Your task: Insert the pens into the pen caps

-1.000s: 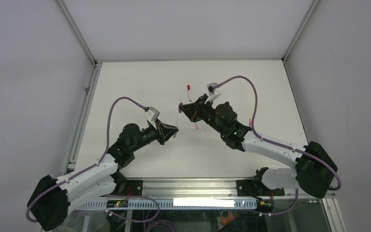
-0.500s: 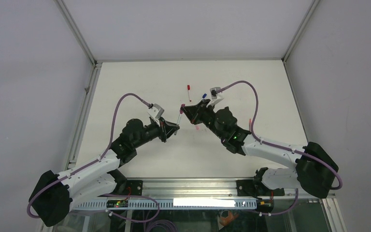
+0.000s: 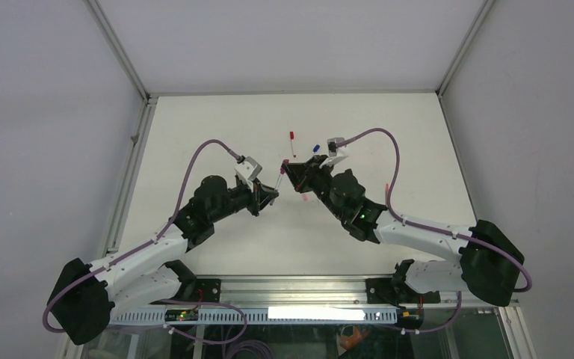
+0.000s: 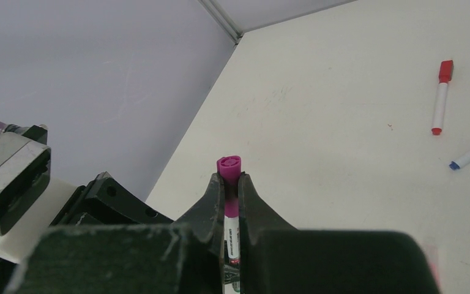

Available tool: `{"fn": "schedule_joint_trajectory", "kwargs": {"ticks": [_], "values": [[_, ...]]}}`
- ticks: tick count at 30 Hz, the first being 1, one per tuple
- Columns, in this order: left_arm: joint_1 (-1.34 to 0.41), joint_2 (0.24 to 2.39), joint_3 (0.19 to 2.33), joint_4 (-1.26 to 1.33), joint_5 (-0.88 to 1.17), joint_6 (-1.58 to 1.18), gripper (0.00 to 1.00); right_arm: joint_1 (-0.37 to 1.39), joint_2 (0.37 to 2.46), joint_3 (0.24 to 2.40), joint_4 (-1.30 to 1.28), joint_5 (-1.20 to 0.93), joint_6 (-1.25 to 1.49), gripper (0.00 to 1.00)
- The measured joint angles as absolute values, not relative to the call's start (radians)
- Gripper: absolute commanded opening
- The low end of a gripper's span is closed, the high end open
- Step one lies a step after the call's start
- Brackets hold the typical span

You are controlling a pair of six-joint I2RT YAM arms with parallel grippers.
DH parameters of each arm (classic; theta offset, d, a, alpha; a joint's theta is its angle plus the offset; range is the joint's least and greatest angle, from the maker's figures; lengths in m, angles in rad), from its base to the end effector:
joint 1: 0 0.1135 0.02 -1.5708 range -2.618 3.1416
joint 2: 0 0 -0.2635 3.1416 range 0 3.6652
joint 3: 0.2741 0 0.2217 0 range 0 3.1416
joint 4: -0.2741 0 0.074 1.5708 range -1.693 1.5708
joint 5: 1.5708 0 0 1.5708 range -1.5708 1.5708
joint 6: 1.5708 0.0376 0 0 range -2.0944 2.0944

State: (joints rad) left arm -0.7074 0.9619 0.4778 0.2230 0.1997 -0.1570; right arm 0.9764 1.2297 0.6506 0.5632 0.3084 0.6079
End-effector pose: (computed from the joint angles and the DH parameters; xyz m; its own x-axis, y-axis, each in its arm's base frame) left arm 0.1420 -0.1312 0.2548 -0.3161 0.0687 -0.9462 0.7423 0.6390 -0.2016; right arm 0.1512 0.2033 0.2935 -0.3611 0.4376 -0.8235 -0.5034 0.6519 0.5671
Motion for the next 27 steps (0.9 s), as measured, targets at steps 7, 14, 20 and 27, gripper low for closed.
{"fn": "schedule_joint_trajectory", "kwargs": {"ticks": [7, 14, 20, 27], "values": [[-0.707, 0.971, 0.520, 0.154, 0.183, -0.109, 0.00, 1.007, 1.239, 0.691, 0.501, 0.383, 0.601, 0.00], [-0.707, 1.009, 0.544, 0.123, 0.156, -0.075, 0.00, 1.027, 1.285, 0.756, 0.410, 0.444, 0.597, 0.00], [-0.707, 1.036, 0.570, 0.066, 0.135, -0.045, 0.00, 1.037, 1.320, 0.789, 0.355, 0.468, 0.606, 0.00], [-0.707, 1.040, 0.583, 0.023, 0.117, -0.012, 0.00, 1.040, 1.344, 0.821, 0.310, 0.467, 0.614, 0.00]]}}
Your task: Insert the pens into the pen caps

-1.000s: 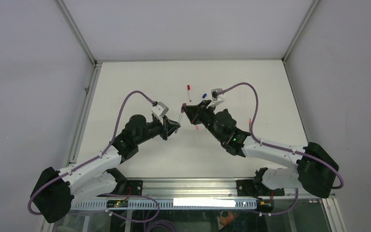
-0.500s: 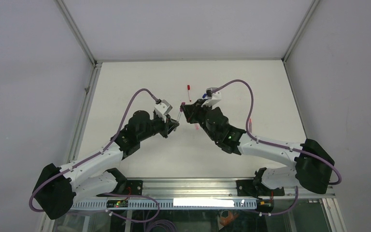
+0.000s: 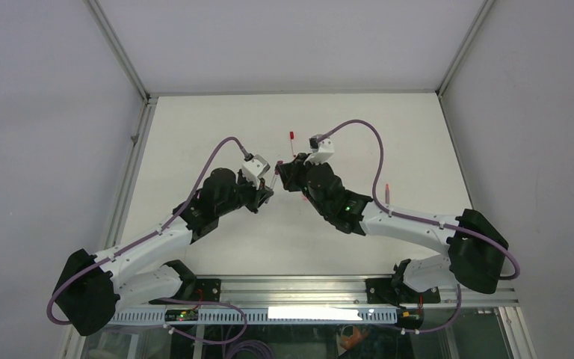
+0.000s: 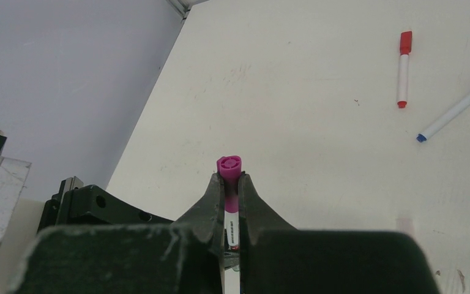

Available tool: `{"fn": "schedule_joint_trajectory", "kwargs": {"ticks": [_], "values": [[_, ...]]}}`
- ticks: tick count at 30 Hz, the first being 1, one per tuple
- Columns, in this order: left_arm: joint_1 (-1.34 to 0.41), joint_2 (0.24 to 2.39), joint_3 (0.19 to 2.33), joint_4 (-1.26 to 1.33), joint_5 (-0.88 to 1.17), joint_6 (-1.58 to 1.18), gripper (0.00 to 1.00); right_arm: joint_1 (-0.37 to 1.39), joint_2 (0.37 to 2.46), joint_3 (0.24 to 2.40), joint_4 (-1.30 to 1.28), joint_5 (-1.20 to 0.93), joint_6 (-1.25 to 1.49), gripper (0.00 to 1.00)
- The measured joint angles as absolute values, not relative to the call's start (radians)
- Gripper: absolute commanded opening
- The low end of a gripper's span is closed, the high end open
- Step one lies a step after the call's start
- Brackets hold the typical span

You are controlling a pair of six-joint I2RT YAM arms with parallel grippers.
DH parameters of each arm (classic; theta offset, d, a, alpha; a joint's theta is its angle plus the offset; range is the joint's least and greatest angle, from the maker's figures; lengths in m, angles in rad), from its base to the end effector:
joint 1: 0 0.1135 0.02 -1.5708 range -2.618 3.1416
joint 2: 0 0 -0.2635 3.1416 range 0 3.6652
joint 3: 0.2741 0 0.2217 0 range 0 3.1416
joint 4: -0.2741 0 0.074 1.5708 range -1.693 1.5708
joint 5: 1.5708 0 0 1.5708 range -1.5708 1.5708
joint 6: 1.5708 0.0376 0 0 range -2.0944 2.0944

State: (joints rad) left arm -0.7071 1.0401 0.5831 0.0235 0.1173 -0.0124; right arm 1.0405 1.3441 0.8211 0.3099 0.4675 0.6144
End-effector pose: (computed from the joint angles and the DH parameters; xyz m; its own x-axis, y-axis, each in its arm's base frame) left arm 0.1535 -0.1370 0.2537 -0.3283 0.2644 -0.9068 0.7219 0.6894 -0.0604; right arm 0.1566 0.2336 0.2929 -0.4029 0.3303 -0.8536 -0.3855 0.7846 0.4856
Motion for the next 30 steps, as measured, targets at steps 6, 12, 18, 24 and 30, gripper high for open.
{"fn": "schedule_joint_trajectory", "kwargs": {"ticks": [6, 12, 18, 24, 30], "values": [[-0.706, 1.041, 0.587, 0.012, 0.101, 0.004, 0.00, 1.040, 1.368, 0.846, 0.294, 0.467, 0.620, 0.00], [-0.706, 1.043, 0.608, -0.032, 0.082, 0.022, 0.00, 1.040, 1.391, 0.872, 0.276, 0.462, 0.627, 0.00], [-0.705, 1.065, 0.634, -0.061, 0.069, 0.048, 0.00, 1.040, 1.410, 0.896, 0.255, 0.464, 0.627, 0.00], [-0.704, 1.065, 0.653, -0.093, 0.049, 0.073, 0.00, 1.040, 1.432, 0.923, 0.242, 0.463, 0.628, 0.00], [-0.699, 1.065, 0.663, -0.132, 0.034, 0.097, 0.00, 1.040, 1.449, 0.928, 0.245, 0.456, 0.636, 0.00]]}}
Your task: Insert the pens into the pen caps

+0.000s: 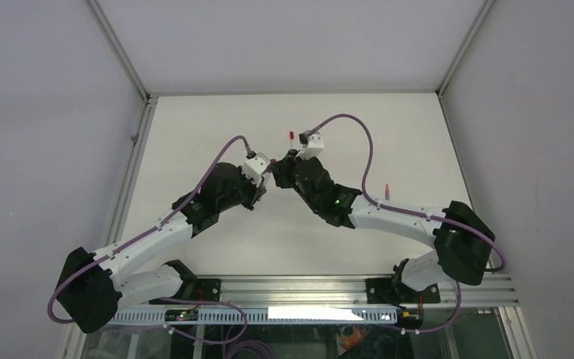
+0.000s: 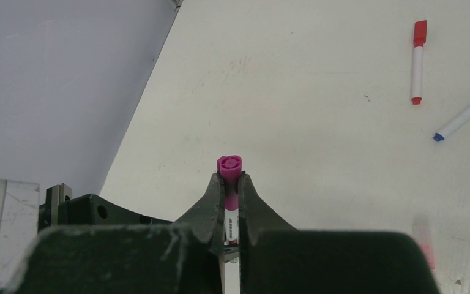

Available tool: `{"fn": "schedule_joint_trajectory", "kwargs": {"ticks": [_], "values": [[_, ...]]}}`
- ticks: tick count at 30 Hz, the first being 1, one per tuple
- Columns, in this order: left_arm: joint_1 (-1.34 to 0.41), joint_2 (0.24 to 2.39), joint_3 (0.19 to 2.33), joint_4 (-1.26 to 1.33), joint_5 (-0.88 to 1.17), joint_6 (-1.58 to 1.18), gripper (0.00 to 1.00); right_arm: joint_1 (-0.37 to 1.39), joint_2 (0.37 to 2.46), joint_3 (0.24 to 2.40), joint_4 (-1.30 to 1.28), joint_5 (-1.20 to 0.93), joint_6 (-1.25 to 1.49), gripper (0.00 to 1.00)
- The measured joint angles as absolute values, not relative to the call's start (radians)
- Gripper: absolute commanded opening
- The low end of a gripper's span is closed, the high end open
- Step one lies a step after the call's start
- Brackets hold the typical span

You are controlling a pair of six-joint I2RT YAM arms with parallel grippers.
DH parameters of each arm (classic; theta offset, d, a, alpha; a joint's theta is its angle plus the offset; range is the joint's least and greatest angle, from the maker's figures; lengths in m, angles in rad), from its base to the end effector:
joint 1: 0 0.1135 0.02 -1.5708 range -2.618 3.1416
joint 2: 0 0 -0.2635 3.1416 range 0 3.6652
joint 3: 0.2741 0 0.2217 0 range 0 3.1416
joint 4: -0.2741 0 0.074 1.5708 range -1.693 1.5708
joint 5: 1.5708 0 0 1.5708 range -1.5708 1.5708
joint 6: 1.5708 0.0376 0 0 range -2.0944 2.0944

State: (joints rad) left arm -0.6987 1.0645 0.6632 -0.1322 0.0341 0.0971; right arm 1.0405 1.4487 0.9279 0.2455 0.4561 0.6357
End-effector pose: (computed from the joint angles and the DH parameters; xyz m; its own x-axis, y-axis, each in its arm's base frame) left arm 0.1586 -0.1349 0.2591 -0.3230 0.3979 -0.8587 0.7000 0.7111 0.0662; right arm 0.1694 0.2561 0.2916 -0.4432 0.2980 -0.8454 -0.3690 0.7988 0.4750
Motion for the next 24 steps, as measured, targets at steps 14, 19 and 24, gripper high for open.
{"fn": "schedule_joint_trajectory", "kwargs": {"ticks": [14, 19, 24], "values": [[-0.699, 1.065, 0.665, -0.150, 0.026, 0.121, 0.00, 1.040, 1.448, 0.928, 0.238, 0.450, 0.640, 0.00], [-0.701, 1.064, 0.667, -0.100, 0.031, 0.125, 0.00, 1.040, 1.384, 0.933, 0.191, 0.470, 0.577, 0.00], [-0.707, 1.059, 0.678, 0.015, 0.064, 0.119, 0.00, 1.017, 1.298, 0.933, 0.206, 0.469, 0.463, 0.37]]}}
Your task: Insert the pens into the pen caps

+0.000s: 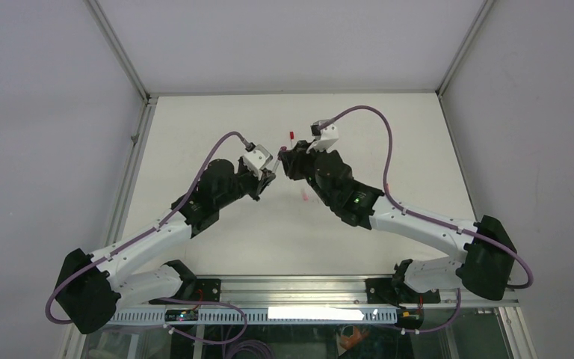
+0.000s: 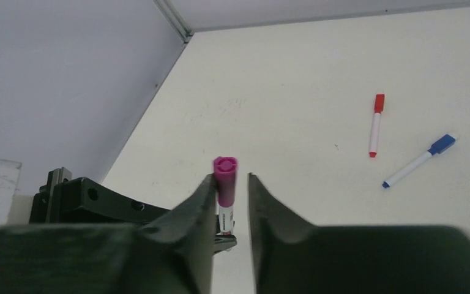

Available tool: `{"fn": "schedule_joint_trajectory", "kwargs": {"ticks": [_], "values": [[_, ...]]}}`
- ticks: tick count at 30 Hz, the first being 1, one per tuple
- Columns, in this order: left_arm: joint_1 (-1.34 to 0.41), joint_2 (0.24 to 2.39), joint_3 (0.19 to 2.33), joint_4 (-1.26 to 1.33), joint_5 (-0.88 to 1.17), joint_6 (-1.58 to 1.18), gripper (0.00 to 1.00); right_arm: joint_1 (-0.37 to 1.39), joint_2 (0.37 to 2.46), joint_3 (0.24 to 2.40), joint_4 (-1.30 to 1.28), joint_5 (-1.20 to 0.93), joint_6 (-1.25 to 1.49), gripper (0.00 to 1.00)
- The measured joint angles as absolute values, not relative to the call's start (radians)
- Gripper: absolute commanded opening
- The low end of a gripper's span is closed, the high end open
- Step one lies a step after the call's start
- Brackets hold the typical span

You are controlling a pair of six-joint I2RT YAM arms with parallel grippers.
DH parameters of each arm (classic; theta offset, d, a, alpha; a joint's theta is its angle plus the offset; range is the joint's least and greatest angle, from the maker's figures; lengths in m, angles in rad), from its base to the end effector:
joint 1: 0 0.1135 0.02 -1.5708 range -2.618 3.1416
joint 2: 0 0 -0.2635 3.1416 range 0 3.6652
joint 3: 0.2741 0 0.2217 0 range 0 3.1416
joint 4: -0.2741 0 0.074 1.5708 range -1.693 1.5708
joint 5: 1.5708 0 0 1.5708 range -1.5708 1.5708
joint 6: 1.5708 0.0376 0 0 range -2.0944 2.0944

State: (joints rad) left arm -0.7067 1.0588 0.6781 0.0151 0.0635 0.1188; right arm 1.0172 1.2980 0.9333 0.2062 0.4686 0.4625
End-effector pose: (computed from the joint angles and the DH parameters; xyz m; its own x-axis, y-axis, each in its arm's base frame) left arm 0.1623 -0.1417 0.2798 -0.1878 0.3159 -0.9300 0.7204 0.6879 0.0882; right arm 0.1596 0.2258 0.3302 -0.3083 0.2584 -0.9155 -0.4323 0.8192 0.3768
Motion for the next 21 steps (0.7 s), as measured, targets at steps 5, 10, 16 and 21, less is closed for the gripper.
{"fn": "schedule_joint_trajectory", "kwargs": {"ticks": [5, 10, 16, 21], "values": [[-0.706, 1.053, 0.672, 0.121, 0.080, 0.090, 0.00, 0.957, 1.286, 0.953, 0.213, 0.421, 0.370, 0.70], [-0.706, 1.091, 0.660, 0.156, 0.084, 0.047, 0.00, 0.902, 1.251, 0.950, 0.210, 0.403, 0.309, 0.71], [-0.706, 1.209, 0.685, 0.028, 0.022, -0.054, 0.00, 0.808, 1.016, 0.881, 0.122, 0.526, 0.281, 0.71], [-0.705, 1.384, 0.874, -0.237, -0.101, -0.150, 0.00, 0.659, 0.959, 0.882, -0.105, 0.562, 0.305, 0.71]]}}
